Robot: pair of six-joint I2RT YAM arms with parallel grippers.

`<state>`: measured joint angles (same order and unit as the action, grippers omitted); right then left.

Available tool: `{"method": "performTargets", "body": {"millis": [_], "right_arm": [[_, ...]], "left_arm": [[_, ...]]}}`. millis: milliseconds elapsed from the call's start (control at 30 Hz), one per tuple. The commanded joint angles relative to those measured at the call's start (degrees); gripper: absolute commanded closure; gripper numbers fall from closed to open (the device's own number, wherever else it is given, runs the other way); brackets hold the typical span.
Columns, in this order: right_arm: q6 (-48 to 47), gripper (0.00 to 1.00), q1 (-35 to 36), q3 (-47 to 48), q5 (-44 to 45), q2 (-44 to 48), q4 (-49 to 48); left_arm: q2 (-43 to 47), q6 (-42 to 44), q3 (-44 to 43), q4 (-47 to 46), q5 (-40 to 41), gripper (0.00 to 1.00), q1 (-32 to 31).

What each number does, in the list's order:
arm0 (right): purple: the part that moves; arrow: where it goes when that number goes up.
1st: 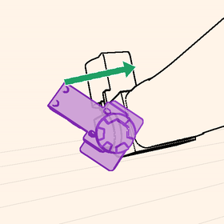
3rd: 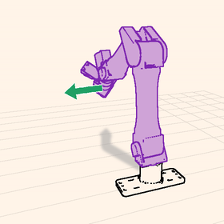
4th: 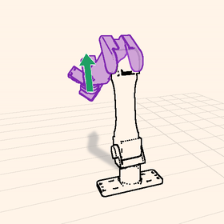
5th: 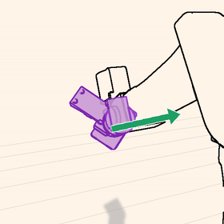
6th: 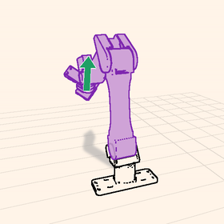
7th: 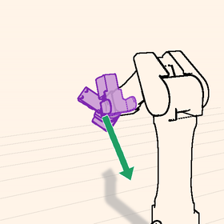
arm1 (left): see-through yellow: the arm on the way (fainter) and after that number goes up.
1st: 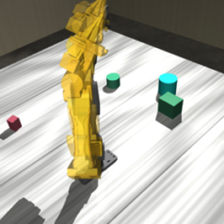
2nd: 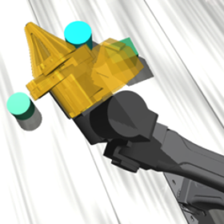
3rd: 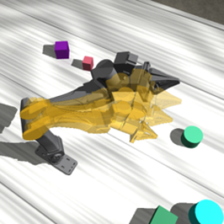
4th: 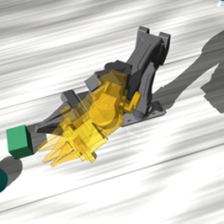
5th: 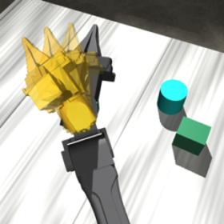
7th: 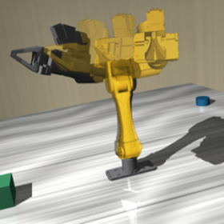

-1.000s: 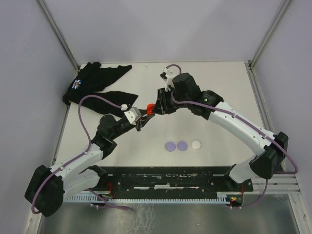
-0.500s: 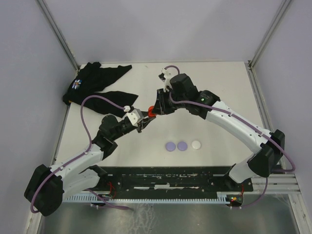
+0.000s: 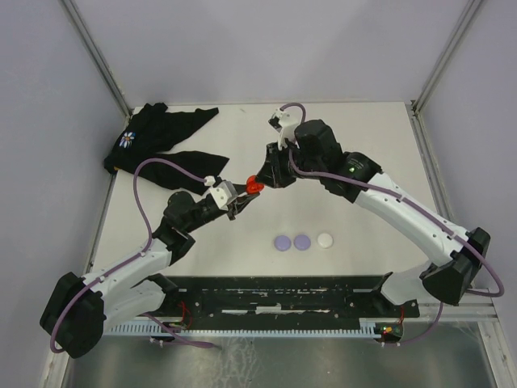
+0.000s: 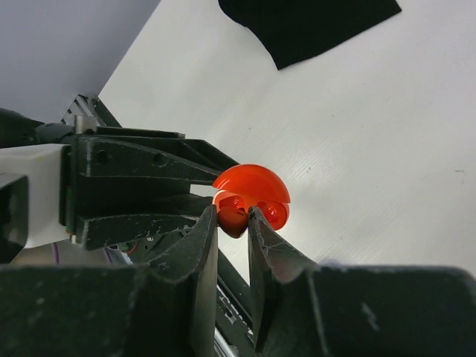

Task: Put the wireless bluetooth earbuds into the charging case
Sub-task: Place the earbud in the charging case.

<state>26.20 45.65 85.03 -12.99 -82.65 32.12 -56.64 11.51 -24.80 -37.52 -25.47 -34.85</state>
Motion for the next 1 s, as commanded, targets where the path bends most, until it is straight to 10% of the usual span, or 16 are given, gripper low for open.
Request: {"method": "performTargets", "body": {"millis": [0,967], "right_arm": [[-3.9,0.84,0.1,-0.4,-0.2,3.8,-4.6],[-6.1,0.84,0.1,-1.3,-5.6,0.9,-0.3]], "left_arm": [[0.2,-2.6,-1.2,-4.0,-1.3,0.97,-0.3],[1.3,-4.6,-2.0,-5.2,-4.3,0.97,-0.2]]}}
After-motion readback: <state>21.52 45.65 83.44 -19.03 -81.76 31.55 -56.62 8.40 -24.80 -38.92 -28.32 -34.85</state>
